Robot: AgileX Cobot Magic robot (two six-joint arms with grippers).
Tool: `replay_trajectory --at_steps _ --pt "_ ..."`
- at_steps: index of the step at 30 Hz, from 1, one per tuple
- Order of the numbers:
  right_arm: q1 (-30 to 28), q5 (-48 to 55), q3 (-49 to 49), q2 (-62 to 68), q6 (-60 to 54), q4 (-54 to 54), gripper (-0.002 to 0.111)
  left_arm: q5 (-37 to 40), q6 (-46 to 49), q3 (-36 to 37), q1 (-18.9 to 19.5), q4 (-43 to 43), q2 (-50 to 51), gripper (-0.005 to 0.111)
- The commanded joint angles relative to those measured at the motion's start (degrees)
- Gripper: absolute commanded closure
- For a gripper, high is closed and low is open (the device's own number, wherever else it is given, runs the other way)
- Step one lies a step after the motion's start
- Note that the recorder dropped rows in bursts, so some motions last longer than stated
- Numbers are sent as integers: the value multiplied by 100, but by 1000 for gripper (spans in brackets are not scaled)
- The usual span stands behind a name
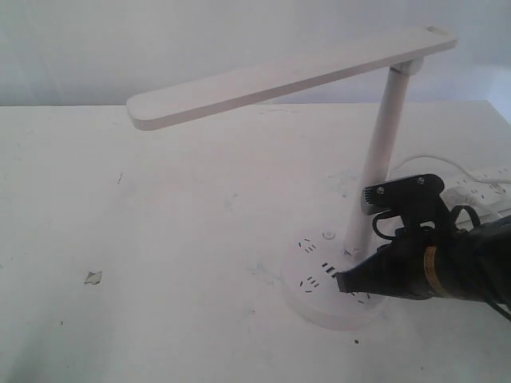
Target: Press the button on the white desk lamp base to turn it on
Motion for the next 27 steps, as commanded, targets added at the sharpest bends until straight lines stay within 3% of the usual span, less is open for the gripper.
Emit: replay_trajectory --at_steps 1,14,27 --pt "28 102 -32 82 27 4 108 -6 -6 19 3 -33 -22 107" --pt "28 228 -32 432 27 4 108 -6 -6 19 3 -33 -22 107" --pt "28 -415 28 957 254 9 108 -6 -6 19 3 -33 -22 107"
